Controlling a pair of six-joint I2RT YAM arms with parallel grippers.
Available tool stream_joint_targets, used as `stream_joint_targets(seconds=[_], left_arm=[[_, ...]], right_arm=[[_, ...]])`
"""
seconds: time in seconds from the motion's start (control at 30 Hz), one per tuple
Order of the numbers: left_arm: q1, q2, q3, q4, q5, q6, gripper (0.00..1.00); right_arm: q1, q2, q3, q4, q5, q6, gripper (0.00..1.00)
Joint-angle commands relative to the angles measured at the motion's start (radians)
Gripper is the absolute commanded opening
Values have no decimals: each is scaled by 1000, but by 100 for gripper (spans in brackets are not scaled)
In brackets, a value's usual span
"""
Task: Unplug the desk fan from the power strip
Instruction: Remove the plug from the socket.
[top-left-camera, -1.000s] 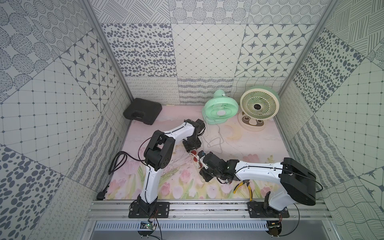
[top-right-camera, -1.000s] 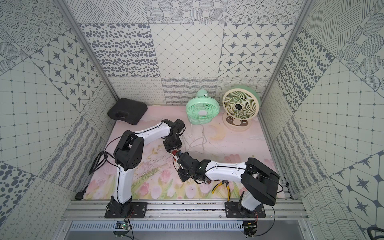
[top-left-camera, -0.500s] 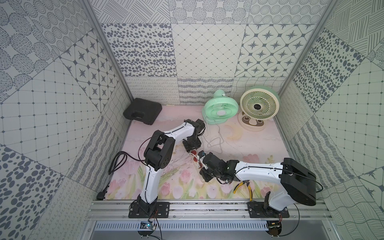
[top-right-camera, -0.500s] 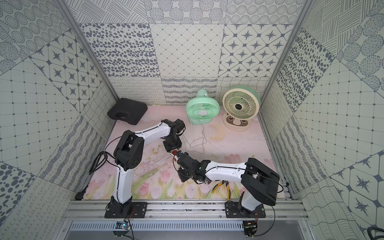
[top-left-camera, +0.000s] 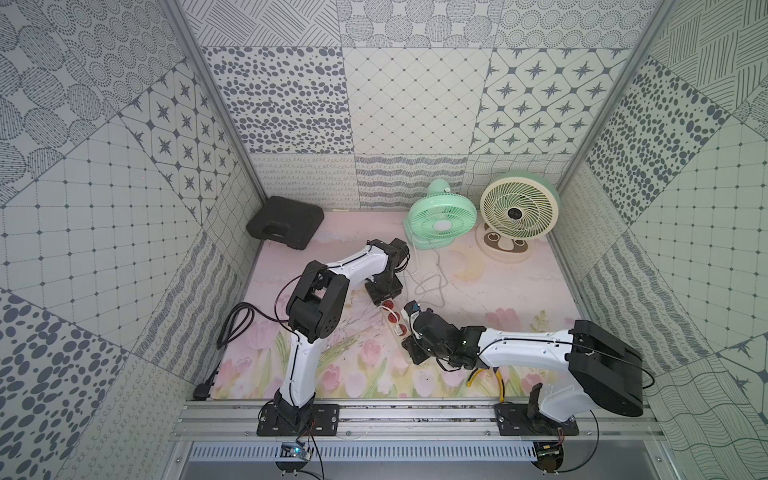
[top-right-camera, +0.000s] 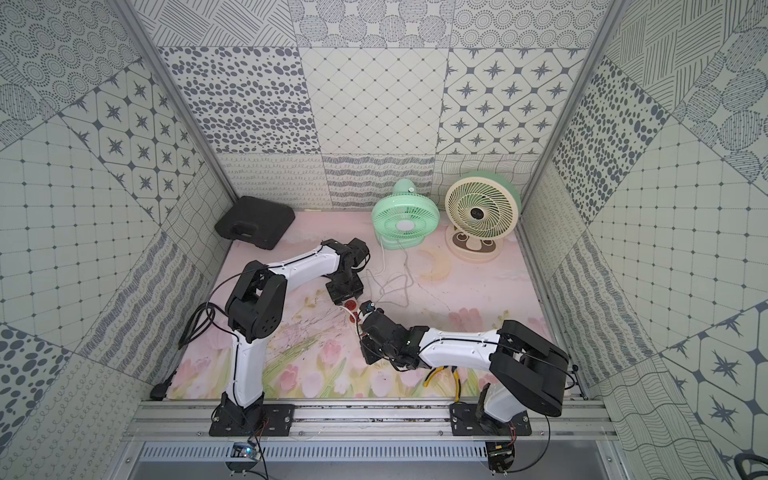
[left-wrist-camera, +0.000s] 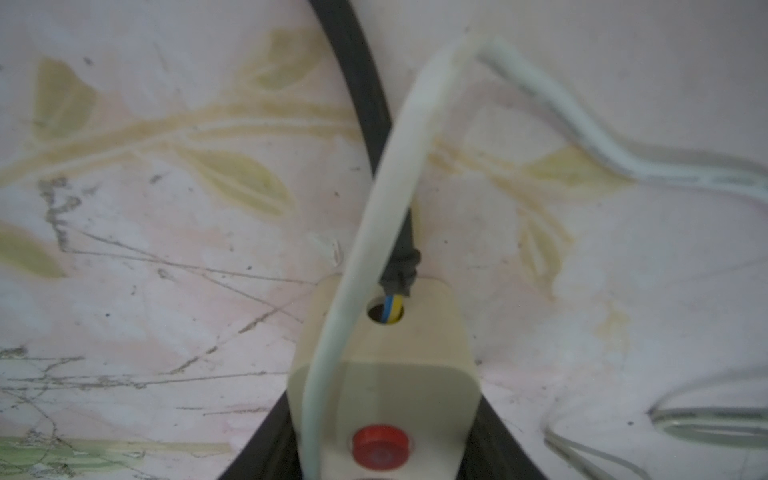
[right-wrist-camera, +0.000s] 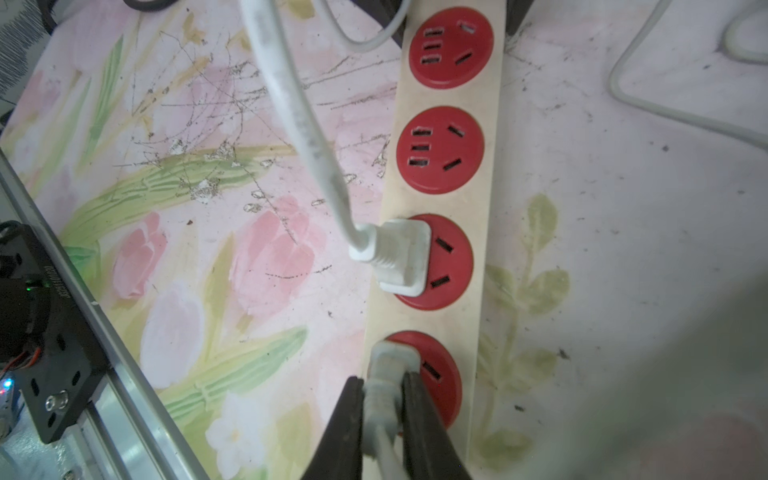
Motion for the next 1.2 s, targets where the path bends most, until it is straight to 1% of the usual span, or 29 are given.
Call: stream_joint_targets(seconds=[0.0,0.17,0.27,0.37,0.5,0.67,0.77,1.0,1.17], left_arm=[[28,61,-65,-95,-64,-75,0],[32,68,-65,-91,-53,-77,0],[34,71,-65,-93,-50,-77,0],[38,74,-65,-95,-50,-76,0],[40,73,-63,-96,-49,-77,0],[43,73,-63,-98,-50,-74,0],[43,74,-62,-99,-48,-73,0],[45,74,-60,-101,-49,-70,0],[45,70,-60,-102,-50,-70,0]], right_arm=[[-39,-23,-26,61,45,58,0],[-37,-9,-38,91,45,23,0],[-15,6,-47,117,84,-21,0],[37,18,-39,124,165,-82,0],[109,50,2,90,279,-141,0],[184,100,61,26,405,-181,0],[214,122,85,0,455,-188,0],[230,127,90,-6,478,-182,0],[223,108,80,0,466,-155,0]])
